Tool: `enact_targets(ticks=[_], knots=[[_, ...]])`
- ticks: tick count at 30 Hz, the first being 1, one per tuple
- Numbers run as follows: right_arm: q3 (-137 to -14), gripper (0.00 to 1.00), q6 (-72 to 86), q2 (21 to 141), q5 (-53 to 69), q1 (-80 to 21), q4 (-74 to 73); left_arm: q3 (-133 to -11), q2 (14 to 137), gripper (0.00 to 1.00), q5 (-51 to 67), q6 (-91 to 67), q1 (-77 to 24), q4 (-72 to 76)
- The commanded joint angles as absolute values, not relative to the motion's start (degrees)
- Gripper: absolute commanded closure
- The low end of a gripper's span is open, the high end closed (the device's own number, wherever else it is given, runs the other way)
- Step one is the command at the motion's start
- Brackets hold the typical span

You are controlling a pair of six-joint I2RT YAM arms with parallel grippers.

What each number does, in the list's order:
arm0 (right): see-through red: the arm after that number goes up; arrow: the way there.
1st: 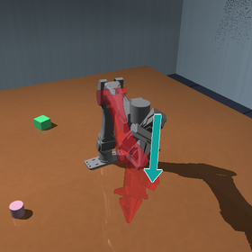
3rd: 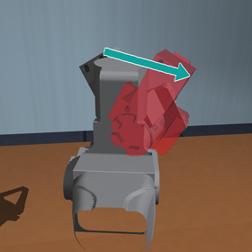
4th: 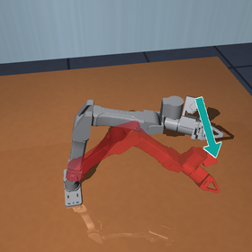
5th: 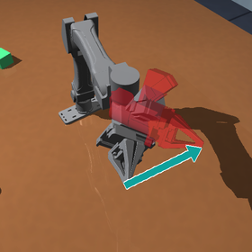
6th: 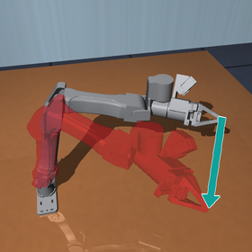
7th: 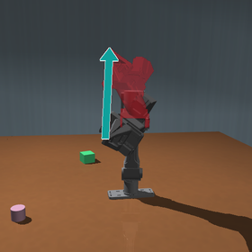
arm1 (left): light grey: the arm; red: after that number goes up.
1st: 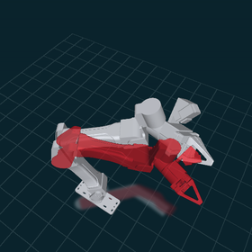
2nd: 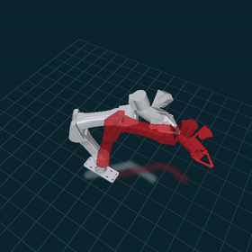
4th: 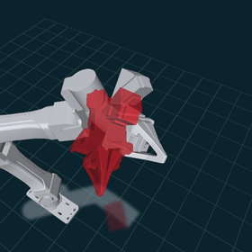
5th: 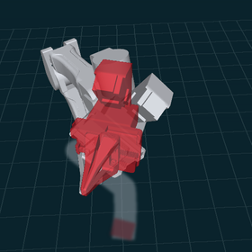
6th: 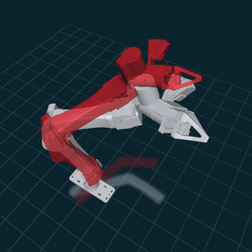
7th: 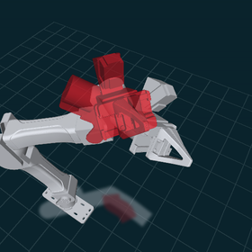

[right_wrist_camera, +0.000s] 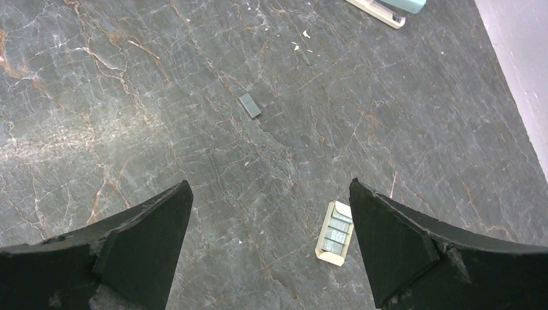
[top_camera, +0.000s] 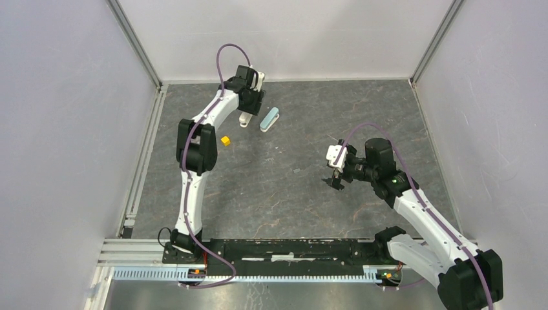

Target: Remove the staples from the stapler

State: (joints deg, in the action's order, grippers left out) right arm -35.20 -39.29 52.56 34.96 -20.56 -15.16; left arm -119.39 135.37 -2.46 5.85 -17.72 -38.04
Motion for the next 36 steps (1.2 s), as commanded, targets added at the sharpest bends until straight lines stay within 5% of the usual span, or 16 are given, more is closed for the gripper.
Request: enact_targets(ticks=[1,6,27,31,36], knots=[[-35.0,0.02,-39.7,51.7,35.9,-20.4,-14.4,-122.1,136.6,0.39,-2.1,7.2,-17.2,-39.6],[-35.0,0.02,-39.8,51.8,35.9,-20.3,-14.4,-122.2,137.0,0.46,-2.0,6.9,-17.1,-39.6],[-35.0,0.02,-39.8,51.4,36.2,-20.3,-14.6,-122.3,138.5,0.45,-4.0,6.0,-16.4,-40.8],[-35.0,0.02,-39.9,51.4,36.2,-20.3,-14.6,-122.2,138.4,0.52,-4.5,5.7,-16.3,-40.9],[-35.0,0.02,-39.9,51.3,36.3,-20.2,-14.6,-122.2,137.6,0.48,-4.7,5.2,-16.3,-40.9]])
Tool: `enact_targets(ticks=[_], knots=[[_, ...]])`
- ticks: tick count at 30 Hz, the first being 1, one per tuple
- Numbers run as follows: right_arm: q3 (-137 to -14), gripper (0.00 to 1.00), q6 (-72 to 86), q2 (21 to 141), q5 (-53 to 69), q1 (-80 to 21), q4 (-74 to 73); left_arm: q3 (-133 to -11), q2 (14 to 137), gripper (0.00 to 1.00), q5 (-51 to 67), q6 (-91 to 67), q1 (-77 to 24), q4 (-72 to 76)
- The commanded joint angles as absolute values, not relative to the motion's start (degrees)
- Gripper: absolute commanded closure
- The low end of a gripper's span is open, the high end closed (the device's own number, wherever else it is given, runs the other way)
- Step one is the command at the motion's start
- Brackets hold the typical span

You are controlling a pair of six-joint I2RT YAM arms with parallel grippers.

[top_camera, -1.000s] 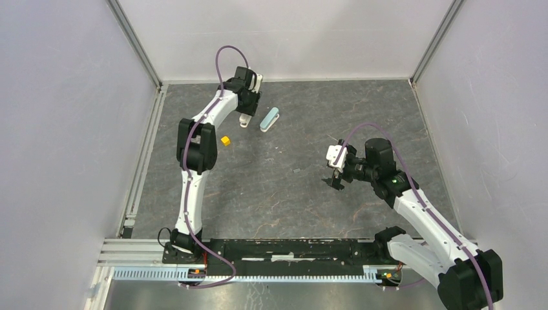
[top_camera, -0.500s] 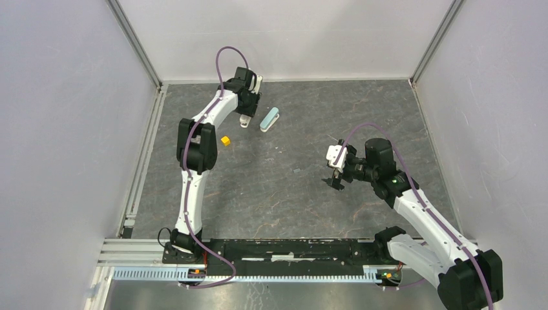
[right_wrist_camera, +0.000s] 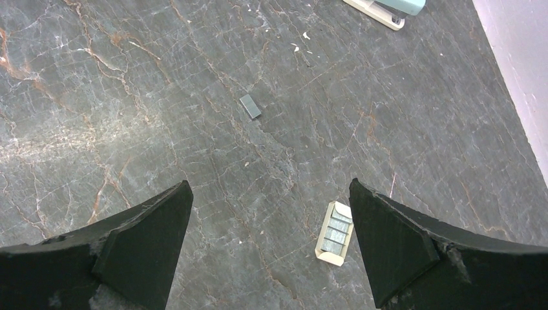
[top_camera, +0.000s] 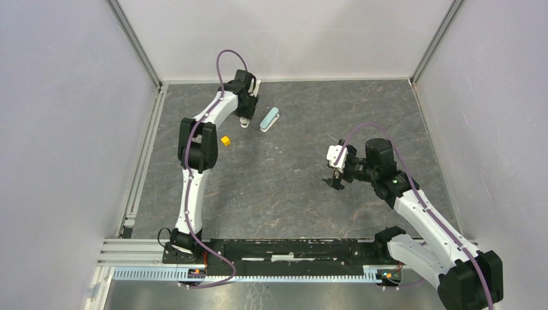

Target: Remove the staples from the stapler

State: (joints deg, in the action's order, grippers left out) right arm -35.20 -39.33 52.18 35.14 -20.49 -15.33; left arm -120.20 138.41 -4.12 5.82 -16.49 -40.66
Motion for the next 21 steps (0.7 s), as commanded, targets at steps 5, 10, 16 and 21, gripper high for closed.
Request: enact_targets(ticks=[5,10,16,21], knots=[[-35.0,0.02,-39.9,51.2,36.4,-20.2,-14.6,-122.1,136.2,0.46,-4.5,5.1,-16.3,-40.8],[-35.0,0.02,-39.9,51.2,36.5,-20.3,-14.7,-121.7,134.7,0.47,-4.7,4.9,-16.3,-40.8],[-34.9,0.02,-39.9,51.0,36.5,-20.3,-14.6,-120.6,133.6,0.56,-5.2,4.2,-16.3,-40.9],[-34.7,0.02,-39.9,50.9,36.9,-20.2,-14.5,-120.4,132.3,0.9,-5.1,3.7,-16.2,-41.7]])
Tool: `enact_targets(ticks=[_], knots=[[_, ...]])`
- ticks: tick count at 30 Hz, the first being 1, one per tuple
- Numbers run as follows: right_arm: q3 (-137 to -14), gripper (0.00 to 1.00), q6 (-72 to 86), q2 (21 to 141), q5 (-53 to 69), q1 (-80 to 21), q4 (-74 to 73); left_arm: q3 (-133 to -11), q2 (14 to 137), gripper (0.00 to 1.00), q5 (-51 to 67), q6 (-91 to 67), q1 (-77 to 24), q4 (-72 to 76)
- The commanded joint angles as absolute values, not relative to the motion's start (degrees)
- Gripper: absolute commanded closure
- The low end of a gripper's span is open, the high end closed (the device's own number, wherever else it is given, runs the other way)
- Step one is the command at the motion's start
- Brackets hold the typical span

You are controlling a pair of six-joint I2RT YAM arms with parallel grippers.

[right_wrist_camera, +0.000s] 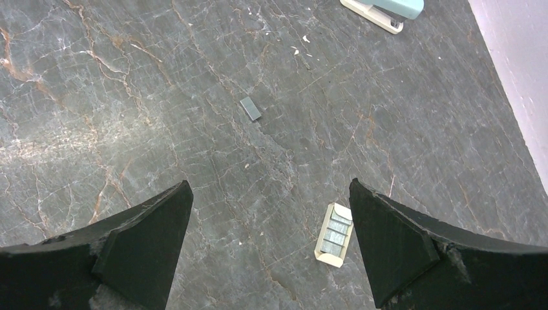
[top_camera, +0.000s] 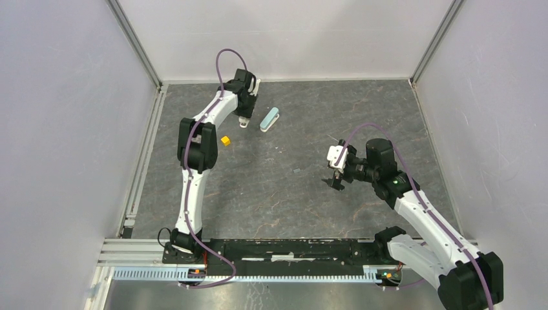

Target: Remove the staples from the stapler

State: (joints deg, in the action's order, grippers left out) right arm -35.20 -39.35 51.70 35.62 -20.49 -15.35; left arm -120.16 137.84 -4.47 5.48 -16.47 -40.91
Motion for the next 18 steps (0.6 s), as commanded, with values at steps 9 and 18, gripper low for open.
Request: enact_targets(ticks=[9,18], knots=[[-33.7,0.02,-37.4,52.1,44.2,-20.3,-13.2,-102.1,110.8,0.98,-2.3,-2.7,-16.3,-34.4],[-28.7,0.02,-26.1,52.9,52.8,-20.3,-1.7,-75.0,86.9,0.98,12.1,-14.1,-16.3,-26.5]])
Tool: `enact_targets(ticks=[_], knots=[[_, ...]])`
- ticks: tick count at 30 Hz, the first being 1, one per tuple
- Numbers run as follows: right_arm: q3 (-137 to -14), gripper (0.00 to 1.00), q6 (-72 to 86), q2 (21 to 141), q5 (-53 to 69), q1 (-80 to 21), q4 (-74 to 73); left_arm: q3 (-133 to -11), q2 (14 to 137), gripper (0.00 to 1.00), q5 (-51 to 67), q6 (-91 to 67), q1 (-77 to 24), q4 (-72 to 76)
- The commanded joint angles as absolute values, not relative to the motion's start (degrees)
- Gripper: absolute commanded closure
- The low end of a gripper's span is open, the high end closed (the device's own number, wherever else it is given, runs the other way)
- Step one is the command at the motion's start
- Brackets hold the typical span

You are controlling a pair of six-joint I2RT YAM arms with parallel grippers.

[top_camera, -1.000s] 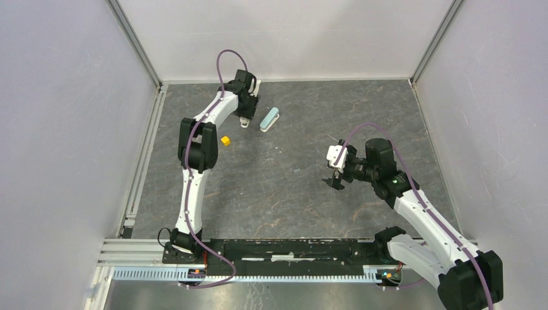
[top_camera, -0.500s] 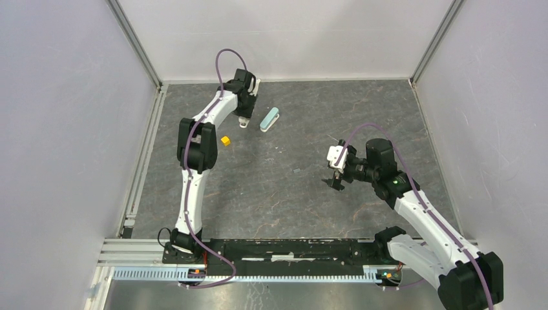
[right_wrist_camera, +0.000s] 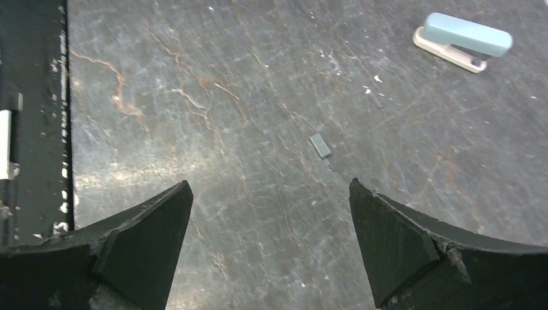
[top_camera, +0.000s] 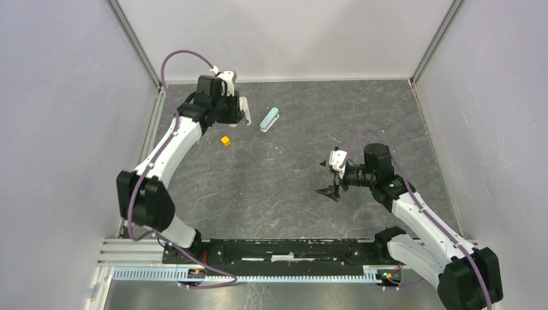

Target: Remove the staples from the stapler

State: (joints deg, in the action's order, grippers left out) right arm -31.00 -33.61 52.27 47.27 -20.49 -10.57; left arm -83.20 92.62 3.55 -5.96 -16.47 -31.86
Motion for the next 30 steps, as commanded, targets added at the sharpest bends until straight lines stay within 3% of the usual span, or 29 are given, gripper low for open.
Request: enact_targets(ticks=[1,9,19,30], knots=[[-27.7,0.02,-24.0,53.2,53.8,-20.3,0.3,-73.0,85.3,0.98,13.7,-15.2,-16.3,-26.0],[-23.5,0.02,-5.8,61.1,59.7,-20.4,23.5,-61.5,76.1,0.98,25.8,-20.3,-19.5,-22.6],[-37.2,0.02,-9.3,80.8,60.9,-22.1,23.1,-58.6,76.2,0.98,24.3,-10.4,-32.6,-17.7],[-38.3,0.03,-13.3,86.1,65.0,-22.2,20.5,-56.3,74.4,0.98,27.6,-1.7,-37.3,-14.6]])
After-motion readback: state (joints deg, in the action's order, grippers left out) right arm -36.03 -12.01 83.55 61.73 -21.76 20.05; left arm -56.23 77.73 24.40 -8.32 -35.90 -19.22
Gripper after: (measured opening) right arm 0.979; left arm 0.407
